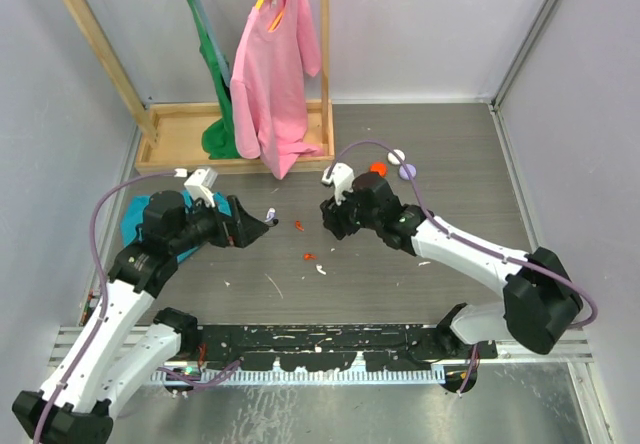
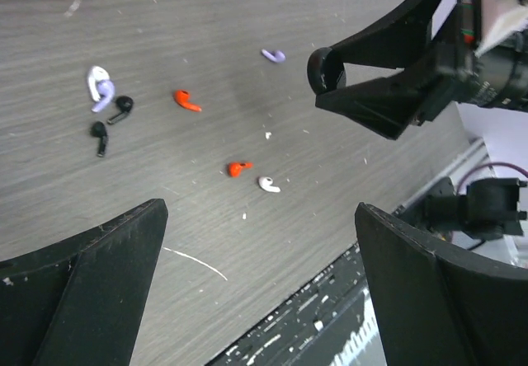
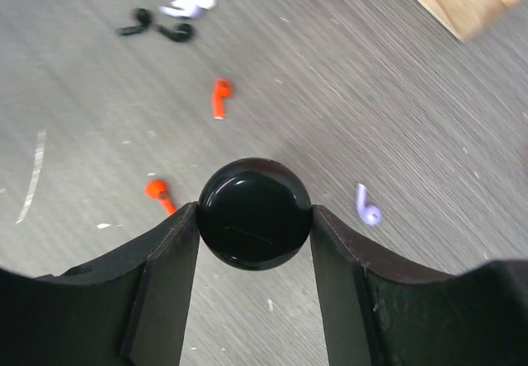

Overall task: Insert the wireless bluetooth earbuds into the charging case
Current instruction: Pick up the charging case at the center of the board.

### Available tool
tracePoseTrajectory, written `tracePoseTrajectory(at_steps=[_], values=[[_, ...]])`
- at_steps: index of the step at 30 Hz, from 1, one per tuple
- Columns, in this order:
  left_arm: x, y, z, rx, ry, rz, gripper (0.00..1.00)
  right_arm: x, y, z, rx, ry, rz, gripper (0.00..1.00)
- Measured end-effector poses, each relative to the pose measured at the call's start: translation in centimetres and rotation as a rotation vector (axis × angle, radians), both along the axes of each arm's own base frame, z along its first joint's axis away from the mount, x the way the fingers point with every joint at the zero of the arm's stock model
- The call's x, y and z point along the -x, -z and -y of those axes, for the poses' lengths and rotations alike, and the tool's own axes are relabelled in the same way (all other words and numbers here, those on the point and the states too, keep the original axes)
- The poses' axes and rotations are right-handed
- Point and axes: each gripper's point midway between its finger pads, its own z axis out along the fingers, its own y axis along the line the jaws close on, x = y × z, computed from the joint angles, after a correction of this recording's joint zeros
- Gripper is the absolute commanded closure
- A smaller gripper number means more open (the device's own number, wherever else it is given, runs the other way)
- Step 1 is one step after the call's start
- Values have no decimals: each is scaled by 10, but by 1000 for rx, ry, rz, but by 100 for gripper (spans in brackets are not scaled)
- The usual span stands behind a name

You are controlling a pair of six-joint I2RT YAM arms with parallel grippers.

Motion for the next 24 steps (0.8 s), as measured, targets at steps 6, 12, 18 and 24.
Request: tracePoseTrajectory(at_steps=[6, 12, 18, 24], values=[[1, 12, 20, 50, 88, -104, 4, 38, -27, -37, -8, -244, 115, 54], [5, 13, 35, 112, 163, -167, 7, 67, -30, -60, 37, -459, 211, 58], [8, 9, 48, 183, 230, -198, 18, 85, -38, -78, 76, -659, 362, 57], [11, 22, 57, 224, 276, -279, 34, 93, -46, -88, 102, -816, 502, 56]])
